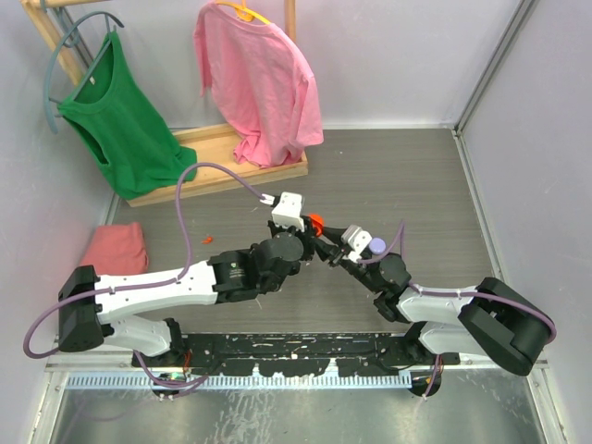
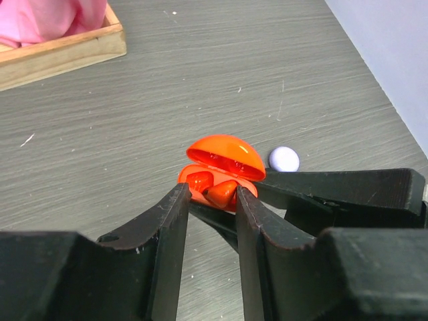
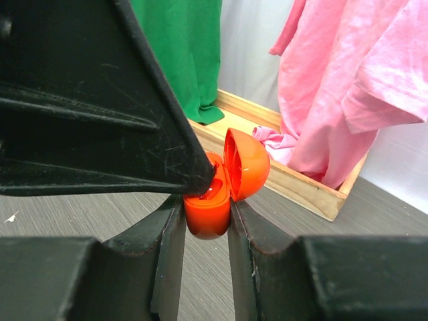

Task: Insert the wireless bluetooth earbuds into the charging case
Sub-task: Place the earbud in the charging case.

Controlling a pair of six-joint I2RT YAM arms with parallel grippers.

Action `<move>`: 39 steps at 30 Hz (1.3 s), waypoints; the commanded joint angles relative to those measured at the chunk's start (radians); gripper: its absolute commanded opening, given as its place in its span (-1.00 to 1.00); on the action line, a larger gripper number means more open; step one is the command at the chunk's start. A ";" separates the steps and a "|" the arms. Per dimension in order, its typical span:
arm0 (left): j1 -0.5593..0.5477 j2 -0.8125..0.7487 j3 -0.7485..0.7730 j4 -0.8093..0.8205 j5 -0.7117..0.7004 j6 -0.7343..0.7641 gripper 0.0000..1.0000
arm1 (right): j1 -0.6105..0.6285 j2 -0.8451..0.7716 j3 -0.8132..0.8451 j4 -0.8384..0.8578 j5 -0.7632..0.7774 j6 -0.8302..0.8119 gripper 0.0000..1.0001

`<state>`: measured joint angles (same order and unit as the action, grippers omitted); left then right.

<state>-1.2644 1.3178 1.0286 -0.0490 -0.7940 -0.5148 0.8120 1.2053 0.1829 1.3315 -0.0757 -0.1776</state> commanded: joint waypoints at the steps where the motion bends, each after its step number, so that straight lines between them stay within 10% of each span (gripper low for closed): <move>1: -0.008 -0.008 0.025 -0.076 -0.068 -0.043 -0.28 | 0.001 -0.008 0.015 0.147 0.034 0.005 -0.98; 39: 0.080 -0.011 0.159 -0.230 0.099 -0.049 0.51 | 0.001 -0.004 0.010 0.137 0.044 0.018 -0.98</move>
<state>-1.1976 1.3033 1.1507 -0.2771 -0.6868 -0.5613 0.8120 1.2110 0.1829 1.3849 -0.0505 -0.1589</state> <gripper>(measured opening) 0.755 0.334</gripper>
